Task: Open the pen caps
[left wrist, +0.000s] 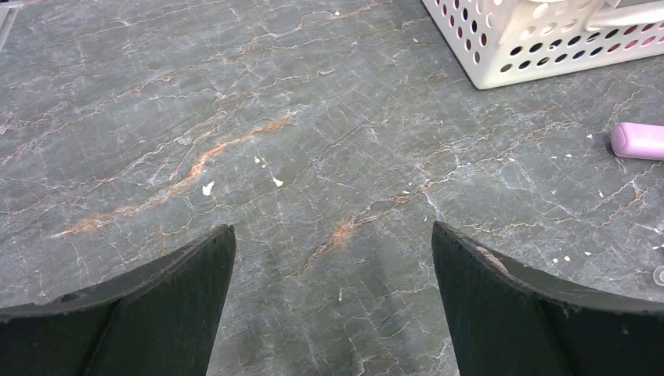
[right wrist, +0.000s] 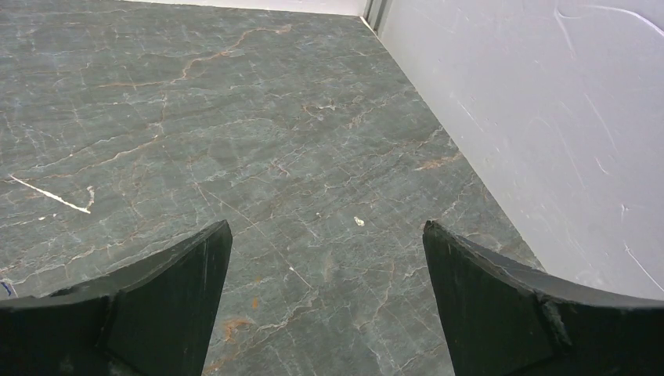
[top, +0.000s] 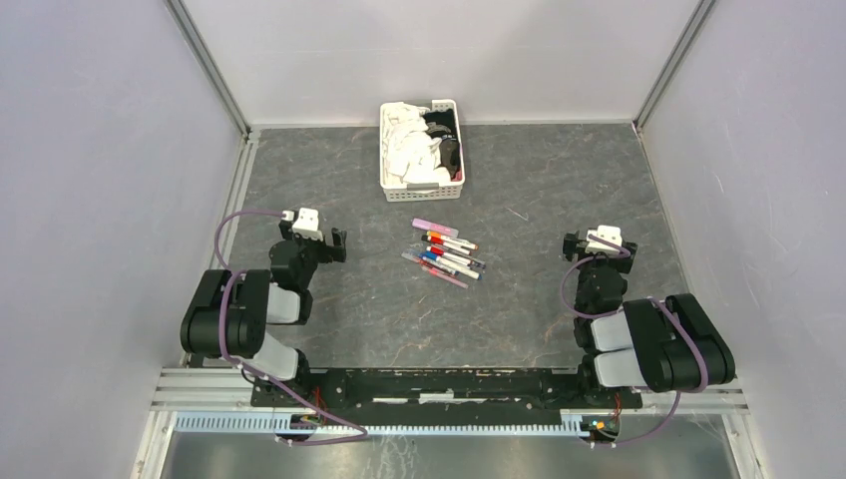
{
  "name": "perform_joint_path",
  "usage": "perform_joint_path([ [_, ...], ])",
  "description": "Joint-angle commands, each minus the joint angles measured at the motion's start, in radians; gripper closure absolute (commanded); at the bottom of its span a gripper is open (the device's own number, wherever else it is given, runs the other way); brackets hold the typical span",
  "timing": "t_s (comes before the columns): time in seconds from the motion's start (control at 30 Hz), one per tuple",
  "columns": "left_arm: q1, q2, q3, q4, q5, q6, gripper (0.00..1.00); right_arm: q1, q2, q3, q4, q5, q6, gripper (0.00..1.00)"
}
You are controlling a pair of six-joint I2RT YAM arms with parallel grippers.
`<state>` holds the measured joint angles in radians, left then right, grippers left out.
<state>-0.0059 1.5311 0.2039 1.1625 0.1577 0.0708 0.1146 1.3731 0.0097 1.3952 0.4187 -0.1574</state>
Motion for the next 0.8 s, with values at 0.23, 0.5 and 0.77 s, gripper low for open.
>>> perform_joint_path([
  [0.23, 0.004, 0.004, 0.022, 0.051, -0.015, -0.039, 0.0, -0.006, -0.014, -0.114, 0.028, -0.015, 0.012, 0.02],
  [0.5, 0.045, -0.047, 0.052, -0.044, -0.033, -0.068, 0.0, 0.027, -0.11, -0.061, -0.126, 0.073, 0.006, 0.02],
  [0.77, 0.088, -0.155, 0.447, -0.899, 0.097, 0.032, 0.0, 0.037, -0.351, 0.194, -0.717, 0.092, 0.428, 0.02],
])
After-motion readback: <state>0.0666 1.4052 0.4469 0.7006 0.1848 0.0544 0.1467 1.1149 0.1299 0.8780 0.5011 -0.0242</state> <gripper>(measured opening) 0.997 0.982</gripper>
